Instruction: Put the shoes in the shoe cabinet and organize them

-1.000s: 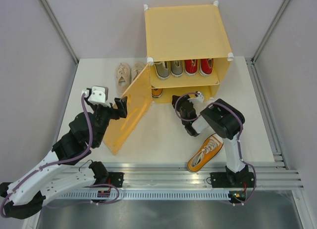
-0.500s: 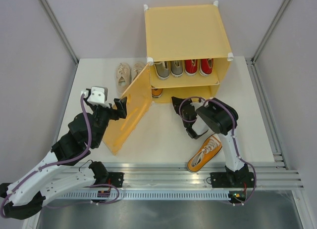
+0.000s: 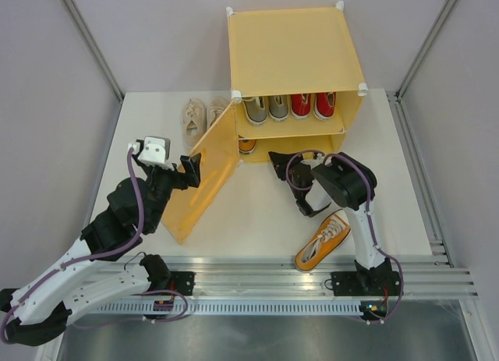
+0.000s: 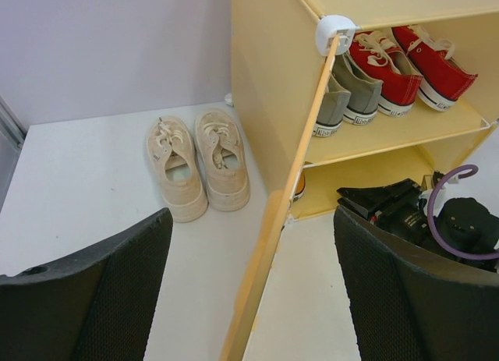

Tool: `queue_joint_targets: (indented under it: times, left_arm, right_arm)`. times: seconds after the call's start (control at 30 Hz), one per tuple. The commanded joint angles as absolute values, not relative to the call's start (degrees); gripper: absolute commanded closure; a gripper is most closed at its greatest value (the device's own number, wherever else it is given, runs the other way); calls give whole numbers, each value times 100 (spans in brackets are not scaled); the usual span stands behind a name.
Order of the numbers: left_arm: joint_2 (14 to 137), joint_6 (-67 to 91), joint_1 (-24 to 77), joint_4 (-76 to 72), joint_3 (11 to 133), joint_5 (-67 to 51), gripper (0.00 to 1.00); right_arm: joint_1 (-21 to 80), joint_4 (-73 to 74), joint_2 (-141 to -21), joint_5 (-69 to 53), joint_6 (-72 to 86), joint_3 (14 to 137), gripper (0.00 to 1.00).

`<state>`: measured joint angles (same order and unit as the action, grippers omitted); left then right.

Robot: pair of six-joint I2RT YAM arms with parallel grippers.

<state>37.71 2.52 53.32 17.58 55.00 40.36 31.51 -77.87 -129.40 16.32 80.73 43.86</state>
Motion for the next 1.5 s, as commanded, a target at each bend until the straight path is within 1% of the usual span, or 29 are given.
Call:
queue_joint_targets:
  times: [0.0, 0.23, 0.47, 0.67, 0.77, 0.87, 0.9, 0.97, 1.0, 1.03, 1.07, 1.1, 1.17, 1.27, 1.4, 1.47]
  left_arm:
    - [3779, 228, 5300, 1907, 5563, 3981, 13]
    - [3771, 229, 5274, 1916, 5563, 3981, 13]
    - [3692, 246, 5247, 1916, 5563, 4008, 13]
    - [3612, 237, 5256, 1907, 5537, 4087, 12]
    - [3612, 229, 5256, 1907, 5528, 4104, 12]
    - [3604, 229, 5247, 1890, 5537, 4104, 12]
    - [3612, 229, 5247, 1907, 5528, 4104, 12]
    - [3612, 237, 5247, 1907, 5528, 4096, 12]
    - [3621, 229, 5247, 1899, 5537, 4087, 12]
    - [3612, 237, 5247, 1907, 5537, 4078, 12]
    - [3612, 237, 5256, 1907, 5537, 4069, 12]
    - [3612, 237, 5247, 1899, 5537, 4069, 12]
    - [3621, 229, 5247, 1907, 5537, 4069, 11]
    - [3630, 220, 5247, 1890, 5528, 4096, 11]
    - [3674, 211, 5247, 1898, 5520, 4105, 11]
    - [3683, 220, 5256, 1898, 5528, 4087, 11]
  right_arm:
    - [2962, -8815, -13087, 1872, 8059, 5151, 62]
    - [3251, -9605, -12938, 1863, 8262, 4641, 62]
    - [3770, -9633, -12253, 2012, 7814, 3869, 61]
    - [4183, -9896, -12453, 2188, 7866, 3639, 60]
    - [4341, -10028, -12358, 2215, 7595, 3543, 60]
    - [4491, -9337, -11727, 2224, 6910, 3393, 59]
    - [4509, -8655, -11498, 2232, 6473, 3366, 59]
    - [4553, -7748, -10769, 2320, 6136, 3419, 57]
    - [4553, -6647, -10514, 2381, 5848, 3471, 57]
    - [4561, -6079, -10077, 2469, 5662, 3646, 55]
    - [4631, -5047, -9907, 2722, 5521, 3761, 54]
    - [4658, -4697, -9792, 2803, 5241, 3866, 53]
    - [4676, -4264, -9721, 2795, 5028, 4113, 51]
    - [4676, -4088, -9904, 2733, 4414, 4402, 48]
    - [4667, -3360, -10414, 2821, 3736, 5184, 47]
    - [4623, -3261, -10678, 2908, 3508, 5554, 46]
